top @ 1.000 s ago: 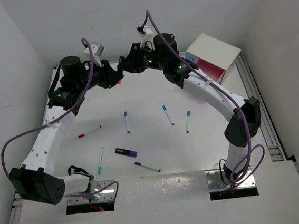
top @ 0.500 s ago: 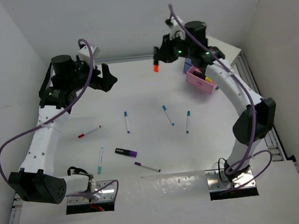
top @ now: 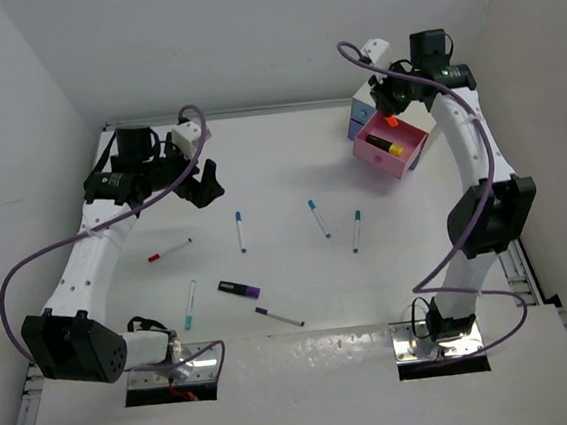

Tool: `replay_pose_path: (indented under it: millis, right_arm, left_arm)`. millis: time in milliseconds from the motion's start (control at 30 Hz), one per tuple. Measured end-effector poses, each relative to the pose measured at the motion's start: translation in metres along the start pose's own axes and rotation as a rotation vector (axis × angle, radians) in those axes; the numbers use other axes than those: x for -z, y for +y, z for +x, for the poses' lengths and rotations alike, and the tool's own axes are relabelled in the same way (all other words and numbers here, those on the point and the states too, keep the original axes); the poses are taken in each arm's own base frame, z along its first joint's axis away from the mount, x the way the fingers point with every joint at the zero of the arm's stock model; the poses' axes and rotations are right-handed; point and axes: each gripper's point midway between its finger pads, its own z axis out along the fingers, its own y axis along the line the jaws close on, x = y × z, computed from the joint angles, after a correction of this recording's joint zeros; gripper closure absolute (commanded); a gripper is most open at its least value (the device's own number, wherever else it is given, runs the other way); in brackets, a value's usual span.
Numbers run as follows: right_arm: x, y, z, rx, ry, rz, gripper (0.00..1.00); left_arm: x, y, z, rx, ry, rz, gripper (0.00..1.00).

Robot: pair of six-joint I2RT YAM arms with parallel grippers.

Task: Sort the stationery into containers
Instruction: Place the pen in the drawer.

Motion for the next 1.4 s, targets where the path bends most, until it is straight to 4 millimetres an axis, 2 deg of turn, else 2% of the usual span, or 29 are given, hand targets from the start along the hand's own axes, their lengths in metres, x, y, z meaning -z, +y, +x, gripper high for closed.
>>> replay_pose_path:
  millis: [100,233,400,533,667,767,867,967,1100,1267,1333,1400]
  right_arm:
    - [-0.023,-0.009,0.026,0.059,0.086,-0.024,1.00]
    - [-0.045,-0.002,0.067,0.120,0.205,-0.078,1.00]
    - [-0.062,0.001,0.096,0.153,0.294,-0.125,1.00]
    - [-0.069,0.003,0.107,0.161,0.337,-0.143,0.84]
    - [-0.069,0.009,0.117,0.157,0.367,-0.159,0.63]
    - [-0.067,0.013,0.124,0.149,0.390,-0.170,0.56]
    - [-0.066,0.012,0.124,0.132,0.397,-0.161,0.49]
    - [-0.062,0.010,0.115,0.096,0.386,-0.147,0.47]
    - [-0.043,0.009,0.081,0.022,0.296,-0.112,0.43]
    - [0.014,0.024,0.007,-0.098,0.084,-0.092,0.41]
    - [0.042,0.037,-0.021,-0.156,-0.018,-0.114,0.38]
    - [0.065,0.058,-0.036,-0.218,-0.088,-0.162,0.37]
  left_arm:
    - [-0.002,0.000,0.011,-0.020,0.034,0.007,0.10]
    - [-0.004,-0.001,0.029,-0.040,0.077,0.014,0.10]
    - [-0.005,-0.007,0.050,-0.058,0.125,0.039,0.11]
    - [-0.008,-0.011,0.064,-0.092,0.158,0.061,0.11]
    - [-0.014,-0.021,0.097,-0.130,0.226,0.111,0.13]
    - [-0.019,-0.034,0.125,-0.168,0.283,0.166,0.14]
    - [-0.022,-0.048,0.142,-0.243,0.314,0.214,0.15]
    - [-0.025,-0.065,0.153,-0.332,0.325,0.266,0.17]
    - [-0.032,-0.087,0.177,-0.426,0.364,0.343,0.19]
    - [-0.037,-0.110,0.217,-0.534,0.435,0.420,0.24]
    - [-0.040,-0.112,0.227,-0.570,0.453,0.433,0.25]
    - [-0.043,-0.112,0.234,-0.603,0.469,0.440,0.26]
